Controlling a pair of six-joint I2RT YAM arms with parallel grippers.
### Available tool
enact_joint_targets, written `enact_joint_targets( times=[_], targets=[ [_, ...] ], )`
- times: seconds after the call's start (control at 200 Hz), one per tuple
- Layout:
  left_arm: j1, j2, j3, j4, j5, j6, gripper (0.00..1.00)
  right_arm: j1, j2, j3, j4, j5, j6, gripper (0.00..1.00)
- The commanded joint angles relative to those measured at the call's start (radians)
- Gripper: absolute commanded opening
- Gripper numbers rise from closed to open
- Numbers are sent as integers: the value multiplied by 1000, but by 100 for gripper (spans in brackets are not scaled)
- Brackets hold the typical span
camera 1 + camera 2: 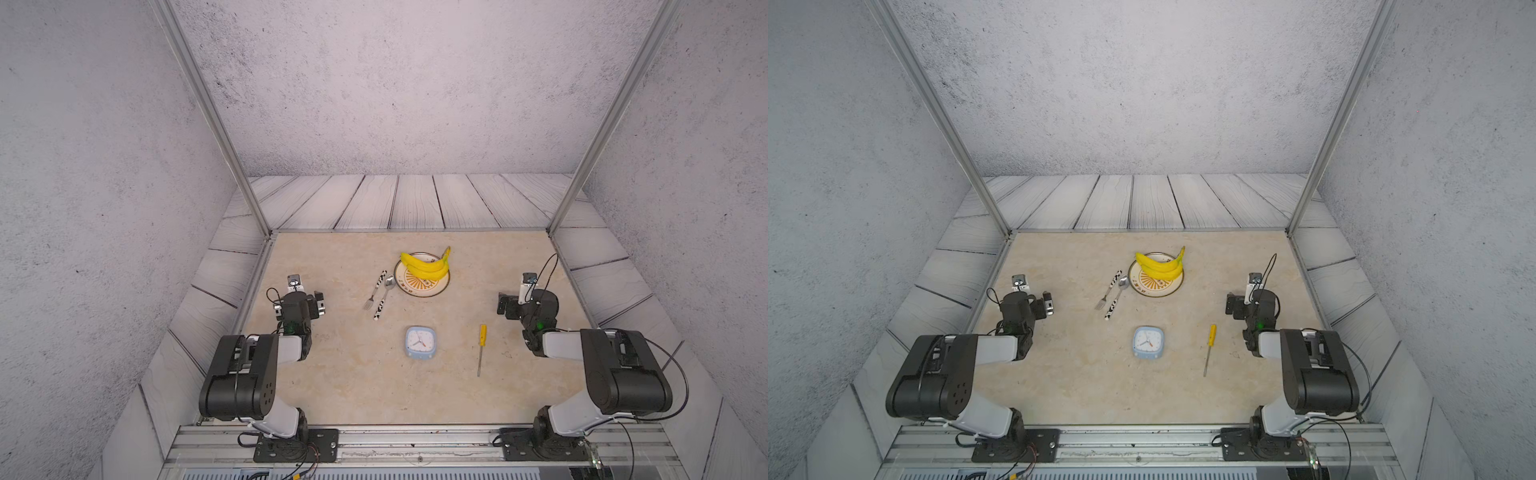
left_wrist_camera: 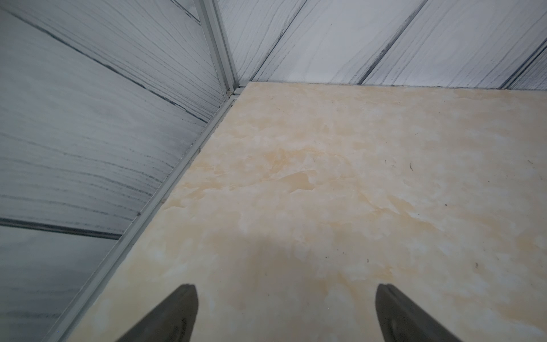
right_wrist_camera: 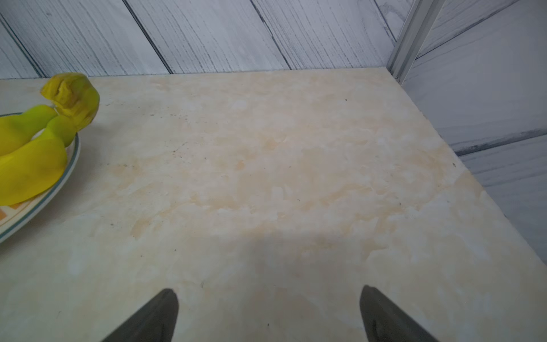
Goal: Remove the battery from the alarm
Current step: Adjust the alarm at the center of the board.
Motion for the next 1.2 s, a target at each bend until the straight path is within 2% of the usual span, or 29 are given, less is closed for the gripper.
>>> enact_joint_targets(
  times=[0.0, 0.385, 0.515, 0.59, 0.641, 0.726, 0.881, 1.071, 1.196],
  targets=[
    [-6, -12, 16, 2, -8, 6, 99, 3, -19, 19, -10, -12, -6, 100],
    [-5, -41, -2, 11, -6, 1, 99, 3, -22, 13, -3, -16, -6, 100],
    [-6, -155, -23, -38, -13, 4, 99, 2, -99, -1, -38, -34, -10, 100],
    [-7, -270, 1, -169, 16, 14, 99, 3, -188, 20, -156, -32, -1, 100],
    [-8, -350, 39, -284, 24, -68, 99, 3, -249, 43, -252, -42, 21, 100],
    [-9, -441, 91, -388, 148, -214, 99, 3, -336, 82, -392, -109, 112, 100],
    [-30, -469, 210, -571, 434, -443, 99, 3, -428, 125, -565, -395, 313, 100],
    [-138, -387, 283, -751, 723, -528, 99, 6, -419, 88, -615, -702, 527, 98],
    [-252, -332, 246, -785, 829, -561, 98, 29, -365, 79, -702, -797, 566, 91]
  ],
)
